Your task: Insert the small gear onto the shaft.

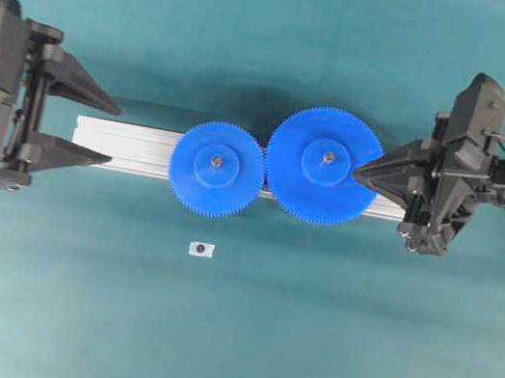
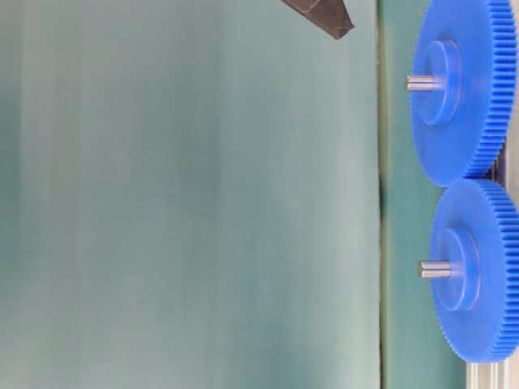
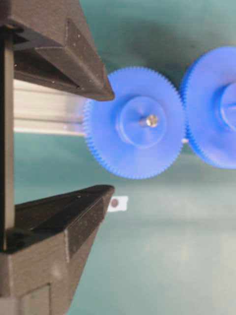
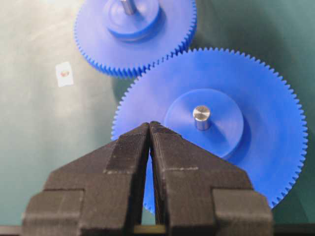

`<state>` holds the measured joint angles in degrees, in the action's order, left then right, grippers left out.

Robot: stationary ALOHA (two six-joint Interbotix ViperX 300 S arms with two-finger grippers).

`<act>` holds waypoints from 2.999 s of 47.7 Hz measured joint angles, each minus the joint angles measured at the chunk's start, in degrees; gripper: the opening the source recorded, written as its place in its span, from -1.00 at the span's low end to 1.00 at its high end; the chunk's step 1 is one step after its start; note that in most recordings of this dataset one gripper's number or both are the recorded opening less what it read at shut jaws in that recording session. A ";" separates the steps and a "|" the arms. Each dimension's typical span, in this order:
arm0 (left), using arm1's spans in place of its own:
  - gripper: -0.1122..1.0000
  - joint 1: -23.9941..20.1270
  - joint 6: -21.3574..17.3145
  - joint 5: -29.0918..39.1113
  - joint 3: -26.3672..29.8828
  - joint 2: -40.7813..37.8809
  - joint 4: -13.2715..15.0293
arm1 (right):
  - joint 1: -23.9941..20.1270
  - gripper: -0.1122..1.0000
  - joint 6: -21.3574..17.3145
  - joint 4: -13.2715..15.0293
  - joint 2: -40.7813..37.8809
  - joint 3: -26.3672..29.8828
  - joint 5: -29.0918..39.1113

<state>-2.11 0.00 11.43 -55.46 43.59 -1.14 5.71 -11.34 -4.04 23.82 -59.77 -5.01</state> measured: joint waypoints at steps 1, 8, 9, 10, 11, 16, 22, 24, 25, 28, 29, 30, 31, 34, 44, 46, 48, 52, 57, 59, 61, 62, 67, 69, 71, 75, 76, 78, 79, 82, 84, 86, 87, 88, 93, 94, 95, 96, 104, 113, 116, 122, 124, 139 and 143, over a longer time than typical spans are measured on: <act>0.42 0.00 0.18 0.00 -0.09 0.26 0.00 | 0.00 -0.58 0.00 0.00 0.00 0.00 0.00; 0.42 -0.09 0.26 0.00 -0.62 1.76 0.00 | 0.00 -0.58 0.00 0.00 0.00 0.00 0.00; 0.42 -0.09 0.44 0.09 -0.70 1.85 0.00 | 0.00 -0.58 0.00 0.00 0.00 0.00 0.00; 0.42 -0.09 0.18 0.00 -0.70 1.93 0.00 | 0.00 -0.58 0.00 0.00 0.00 0.00 0.00; 0.42 -0.09 0.00 0.09 -0.79 2.02 0.00 | 0.00 -0.58 0.00 0.09 0.00 0.00 0.00; 0.42 0.00 0.35 0.09 -1.14 2.02 0.00 | 0.00 -0.58 -0.09 0.00 0.00 0.00 -0.26; 0.42 -0.09 0.35 0.09 -1.49 2.11 0.00 | 0.00 -0.58 0.00 0.00 0.00 -0.70 -1.85; 0.42 -0.09 0.00 0.00 -1.58 2.11 0.00 | 0.00 -0.58 0.00 0.00 0.00 -0.97 -2.64; 0.42 -0.09 -0.09 0.00 -1.67 2.11 0.00 | 0.00 -0.58 0.00 0.00 0.00 -1.14 -3.08; 0.42 0.00 0.18 0.09 -1.76 2.29 0.00 | 0.00 -0.58 -0.09 0.00 0.00 -1.58 -4.48; 0.42 -0.09 0.26 0.09 -1.93 2.37 0.00 | 0.00 -0.58 -0.09 0.00 0.00 -1.76 -5.10; 0.42 -0.09 0.18 0.09 -2.02 2.46 0.00 | 0.00 -0.58 0.00 0.00 0.18 -2.02 -5.71; 0.42 -0.09 0.00 0.00 -2.11 2.64 0.00 | 0.00 -0.58 0.00 0.00 0.00 -2.20 -6.15; 0.42 -0.09 0.00 0.09 -2.46 3.08 0.00 | 0.00 -0.58 0.00 0.00 0.00 -2.90 -7.73; 0.42 -0.09 0.26 0.00 -4.13 5.80 0.00 | 0.00 -0.58 0.00 0.00 0.18 -4.39 -9.23; 0.42 -0.09 0.09 0.09 -4.57 6.42 0.00 | 0.00 -0.57 -0.09 0.00 0.00 -4.48 -9.23; 0.42 -0.09 0.00 0.26 -4.92 6.86 0.00 | 0.00 -0.57 -0.09 0.00 0.00 -4.48 -9.32; 0.42 0.00 0.35 0.70 -5.45 7.65 0.00 | 0.00 -0.58 -0.09 0.00 0.00 -4.57 -9.58; 0.42 -0.09 0.26 1.14 -5.98 8.53 0.00 | 0.00 -0.58 -0.09 0.00 0.00 -4.48 -10.02; 0.42 -0.09 0.26 1.23 -6.24 8.70 0.00 | -0.09 -0.58 -0.09 0.00 0.00 -4.57 -10.20; 0.42 -0.09 0.09 1.32 -6.42 8.88 0.00 | 0.00 -0.58 -0.09 0.09 0.00 -4.57 -10.55; 0.42 -0.09 0.18 1.23 -6.50 8.88 0.00 | 0.00 -0.58 0.00 0.09 0.00 -4.48 -10.63; 0.42 -0.09 0.09 1.32 -6.86 9.23 0.00 | -0.53 -0.59 -0.09 0.18 0.00 -4.48 -10.81; 0.42 -0.09 0.35 1.23 -6.86 9.23 0.00 | -1.05 -0.59 0.00 0.26 0.00 -4.57 -10.81; 0.42 -0.09 0.35 1.32 -6.94 9.40 0.00 | -1.58 -0.59 -0.09 0.44 0.18 -4.57 -10.81; 0.42 -0.09 0.18 1.32 -7.12 9.49 0.00 | -2.64 -0.59 0.00 0.88 0.00 -4.83 -10.81; 0.42 -0.09 0.35 1.32 -7.21 9.49 0.00 | -2.72 -0.59 0.00 0.97 0.00 -4.92 -10.81; 0.42 -0.09 0.35 1.32 -7.29 9.49 0.00 | -2.99 -0.59 0.00 1.05 0.18 -5.10 -10.81; 0.42 -0.09 0.26 1.32 -7.29 9.49 0.00 | -3.08 -0.59 0.00 1.05 0.00 -5.19 -10.90; 0.42 0.00 0.18 1.32 -7.29 9.49 0.00 | -3.34 -0.59 0.00 1.05 0.18 -5.36 -10.90; 0.42 -0.09 0.53 1.32 -7.29 9.49 0.00 | -3.34 -0.59 0.00 1.05 0.26 -5.45 -10.81; 0.42 -0.09 0.26 1.32 -7.29 9.49 0.00 | -3.43 -0.59 0.00 1.05 0.44 -5.45 -10.90; 0.42 -0.09 0.09 1.23 -7.29 9.49 0.00 | -3.52 -0.59 0.00 1.05 0.53 -5.45 -10.81; 0.42 0.00 0.09 1.32 -7.29 9.49 0.00 | -3.52 -0.59 0.00 1.05 0.70 -5.54 -10.90; 0.42 -0.09 0.18 1.32 -7.56 9.49 0.00 | -3.52 -0.59 0.00 1.32 1.49 -5.71 -10.90; 0.42 0.00 0.26 1.32 -7.56 9.49 0.00 | -3.52 -0.59 0.00 1.14 1.67 -5.80 -10.90; 0.42 0.00 0.44 1.32 -7.56 9.58 0.00 | -3.52 -0.59 0.00 1.32 1.85 -5.89 -10.90; 0.42 -0.09 0.62 1.23 -7.56 9.49 0.00 | -3.52 -0.59 0.00 1.32 2.11 -5.98 -10.90; 0.42 0.00 0.53 1.32 -7.56 9.58 0.00 | -3.96 -0.59 0.00 1.32 4.39 -6.59 -10.90; 0.42 -0.09 0.35 1.32 -7.56 9.58 0.00 | -4.31 -0.59 0.00 1.41 7.91 -7.91 -10.63; 0.42 0.00 0.62 1.32 -7.56 9.58 0.00 | -4.22 -0.59 0.00 1.32 9.58 -8.44 -10.28; 0.42 -0.09 0.53 1.32 -7.56 9.58 0.00 | -4.31 -0.59 0.00 1.41 12.57 -9.32 -8.79; 0.42 -0.09 0.79 1.32 -7.56 9.67 0.00 | -4.31 -0.59 0.00 1.41 13.54 -9.58 -7.82; 0.42 -0.09 0.70 1.32 -8.17 10.46 0.00 | -4.39 -0.59 0.00 1.41 21.80 -11.07 0.18; 0.42 -0.09 0.70 1.32 -8.26 10.72 0.00 | -4.31 -0.59 0.00 1.41 23.47 -11.34 1.67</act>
<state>-2.20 0.70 12.74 -63.72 54.32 -1.14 1.41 -11.34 -2.64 47.29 -71.10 -3.34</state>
